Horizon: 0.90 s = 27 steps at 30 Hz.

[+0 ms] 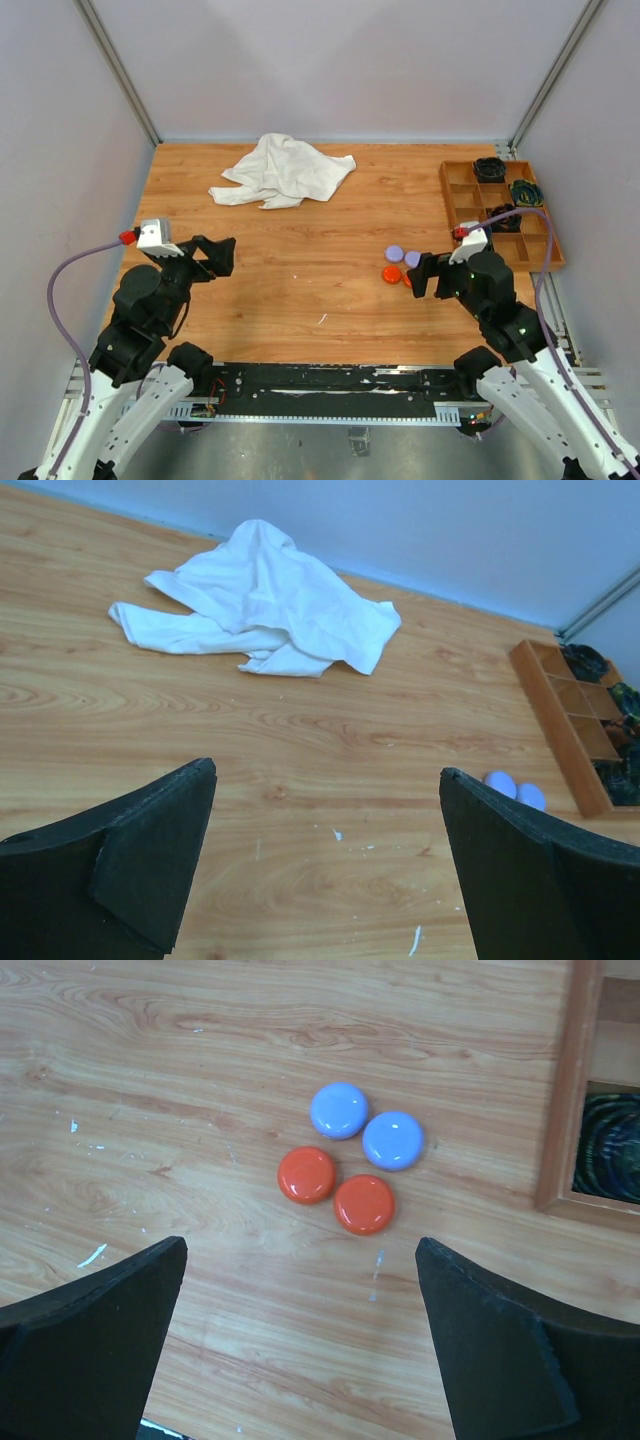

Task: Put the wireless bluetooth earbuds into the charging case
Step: Place the charging case at the center of the board, then reset both arms

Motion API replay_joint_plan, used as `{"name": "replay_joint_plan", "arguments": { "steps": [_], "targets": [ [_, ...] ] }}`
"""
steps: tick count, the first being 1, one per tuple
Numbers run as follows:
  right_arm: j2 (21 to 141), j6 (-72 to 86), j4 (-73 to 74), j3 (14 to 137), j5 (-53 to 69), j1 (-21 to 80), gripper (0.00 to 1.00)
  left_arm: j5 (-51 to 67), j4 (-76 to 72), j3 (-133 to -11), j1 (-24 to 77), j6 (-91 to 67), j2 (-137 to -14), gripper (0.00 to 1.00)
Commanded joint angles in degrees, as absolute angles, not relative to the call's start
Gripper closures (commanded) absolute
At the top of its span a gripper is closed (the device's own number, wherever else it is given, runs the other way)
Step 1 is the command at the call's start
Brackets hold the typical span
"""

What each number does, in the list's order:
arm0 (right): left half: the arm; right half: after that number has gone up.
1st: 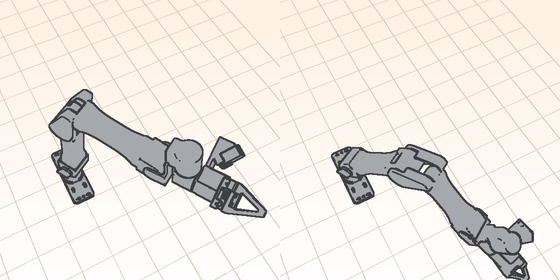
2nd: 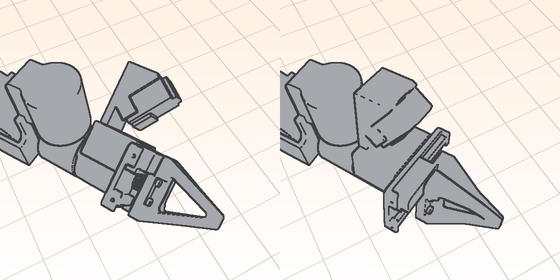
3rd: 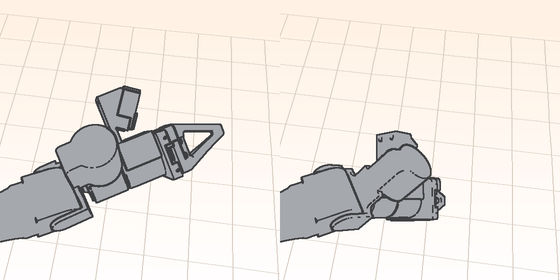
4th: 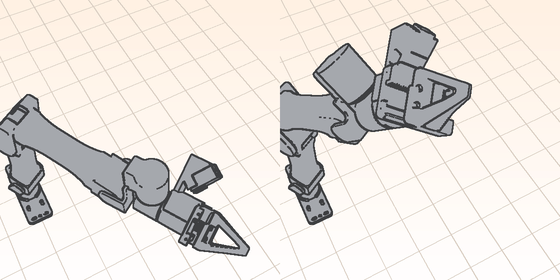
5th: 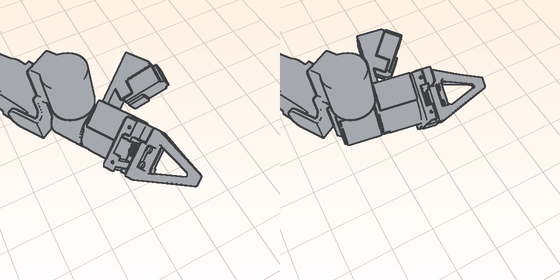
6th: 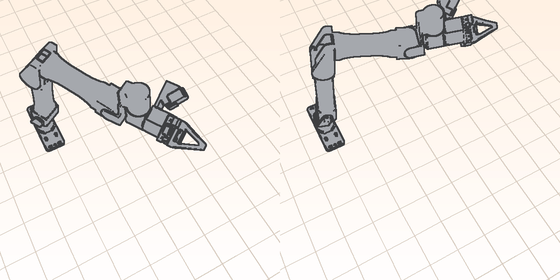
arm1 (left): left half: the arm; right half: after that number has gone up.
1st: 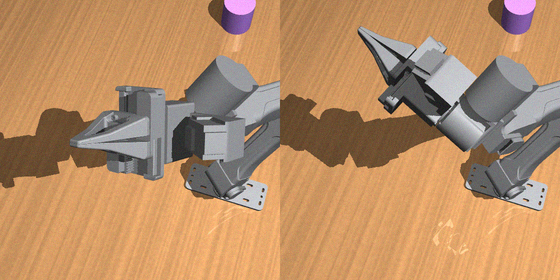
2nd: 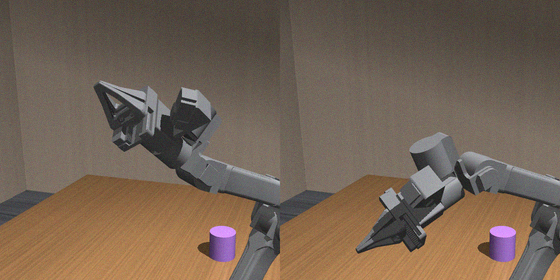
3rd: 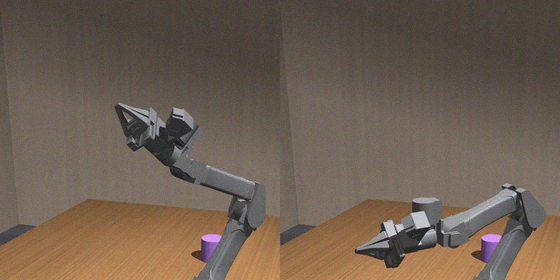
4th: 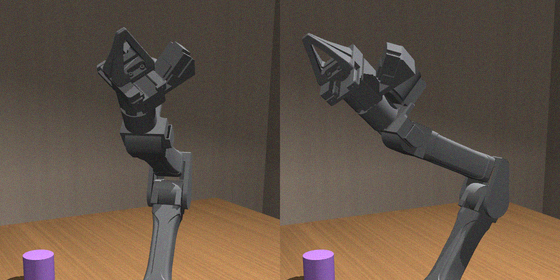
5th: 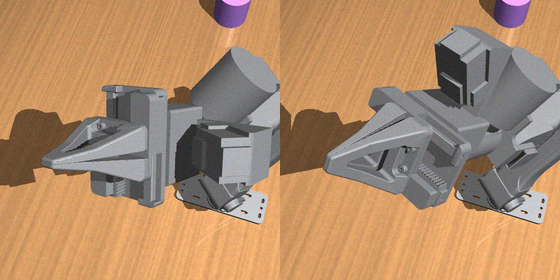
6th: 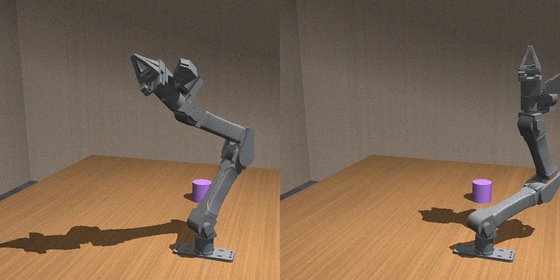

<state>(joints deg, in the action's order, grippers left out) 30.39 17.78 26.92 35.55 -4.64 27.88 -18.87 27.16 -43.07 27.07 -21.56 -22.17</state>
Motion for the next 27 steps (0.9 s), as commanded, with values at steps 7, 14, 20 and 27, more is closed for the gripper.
{"name": "replay_joint_plan", "arguments": {
  "steps": [7,14,20,27],
  "targets": [
    [18.1,13.8,33.2,38.3,-13.2,26.6,0.01,-16.2,27.5,-36.6,26.5,-24.2,-11.5,0.01],
    [9.5,14.0,34.0,36.5,-16.2,26.6,0.01,-14.8,24.8,-33.0,26.5,-23.3,-6.2,0.01],
    [8.0,13.0,34.0,36.4,-16.7,26.6,0.01,-15.2,25.0,-32.9,26.5,-22.6,-4.5,0.01],
    [8.0,13.2,33.7,35.6,-16.8,26.6,0.02,-14.4,24.4,-33.1,26.5,-22.6,-4.3,0.01]
  ]
}}
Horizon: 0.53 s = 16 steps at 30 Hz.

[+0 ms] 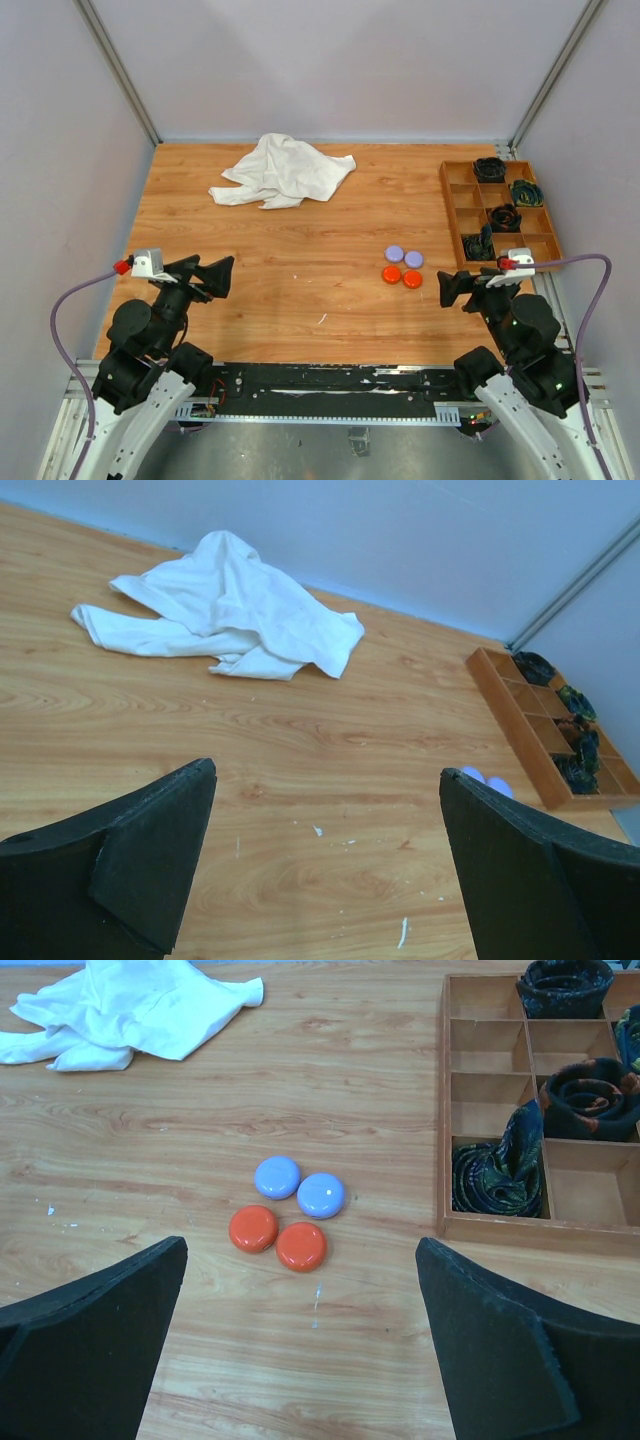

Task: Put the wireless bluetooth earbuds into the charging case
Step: Reset both arms

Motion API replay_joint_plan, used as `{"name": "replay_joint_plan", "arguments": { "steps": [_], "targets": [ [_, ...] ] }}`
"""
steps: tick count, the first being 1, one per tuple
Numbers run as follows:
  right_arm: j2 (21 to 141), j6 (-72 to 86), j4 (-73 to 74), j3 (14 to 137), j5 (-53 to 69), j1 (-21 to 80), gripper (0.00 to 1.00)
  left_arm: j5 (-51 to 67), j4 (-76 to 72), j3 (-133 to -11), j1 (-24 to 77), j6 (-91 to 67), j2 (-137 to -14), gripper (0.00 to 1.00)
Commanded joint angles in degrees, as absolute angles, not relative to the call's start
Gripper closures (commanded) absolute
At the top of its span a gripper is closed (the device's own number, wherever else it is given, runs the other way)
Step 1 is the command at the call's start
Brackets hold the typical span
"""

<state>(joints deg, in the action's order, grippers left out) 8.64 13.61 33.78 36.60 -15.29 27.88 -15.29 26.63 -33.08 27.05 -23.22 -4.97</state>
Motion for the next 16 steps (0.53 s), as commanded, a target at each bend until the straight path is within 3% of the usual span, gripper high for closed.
{"name": "replay_joint_plan", "arguments": {
  "steps": [1,16],
  "targets": [
    [8.0,13.3,33.8,35.5,-16.8,26.6,0.02,-14.1,24.3,-33.0,26.5,-22.5,-4.3,0.01],
    [8.2,12.9,33.3,35.6,-17.2,26.6,0.01,-13.9,23.8,-33.0,26.5,-22.1,-2.7,0.01]
  ]
}}
